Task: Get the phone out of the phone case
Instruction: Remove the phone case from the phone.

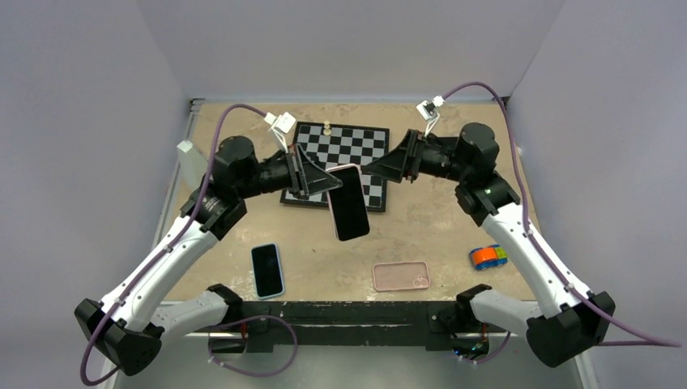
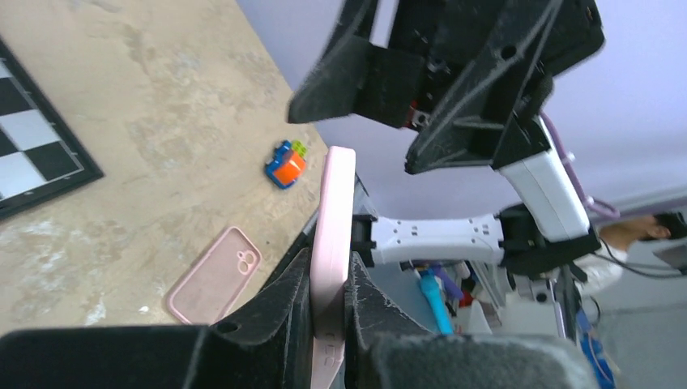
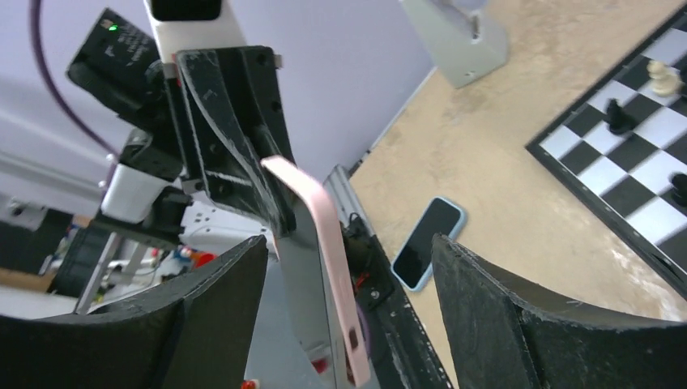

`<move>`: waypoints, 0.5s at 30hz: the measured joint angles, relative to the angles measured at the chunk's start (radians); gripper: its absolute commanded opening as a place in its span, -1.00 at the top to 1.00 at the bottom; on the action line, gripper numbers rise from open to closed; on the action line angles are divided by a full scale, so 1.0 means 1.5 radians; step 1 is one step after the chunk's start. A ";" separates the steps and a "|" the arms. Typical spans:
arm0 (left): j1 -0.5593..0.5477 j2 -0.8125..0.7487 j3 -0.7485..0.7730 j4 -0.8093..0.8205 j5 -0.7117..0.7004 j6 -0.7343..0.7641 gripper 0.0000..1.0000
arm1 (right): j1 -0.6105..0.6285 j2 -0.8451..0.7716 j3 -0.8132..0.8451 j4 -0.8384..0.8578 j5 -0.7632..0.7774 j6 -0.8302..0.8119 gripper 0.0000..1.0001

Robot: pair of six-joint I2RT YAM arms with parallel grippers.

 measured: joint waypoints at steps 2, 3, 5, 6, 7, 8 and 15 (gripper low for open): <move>0.012 -0.014 0.000 -0.015 -0.033 -0.004 1.00 | -0.002 -0.024 0.001 -0.046 0.032 -0.018 -0.52; 0.018 -0.019 -0.001 -0.017 -0.047 -0.007 1.00 | -0.001 -0.036 -0.005 -0.056 0.040 -0.019 -0.49; 0.029 -0.030 -0.007 -0.012 -0.076 -0.021 1.00 | 0.002 -0.074 -0.042 -0.050 0.048 -0.007 -0.41; 0.034 -0.036 -0.013 -0.005 -0.089 -0.029 1.00 | 0.005 -0.095 -0.068 -0.041 0.048 0.008 -0.37; 0.037 -0.040 -0.019 0.001 -0.099 -0.037 1.00 | 0.008 -0.110 -0.091 -0.033 0.048 0.023 -0.32; 0.041 -0.045 -0.028 0.010 -0.109 -0.047 1.00 | 0.013 -0.126 -0.119 -0.021 0.048 0.045 -0.23; 0.054 -0.047 -0.058 0.056 -0.151 -0.092 1.00 | 0.033 -0.159 -0.223 0.054 0.043 0.175 -0.03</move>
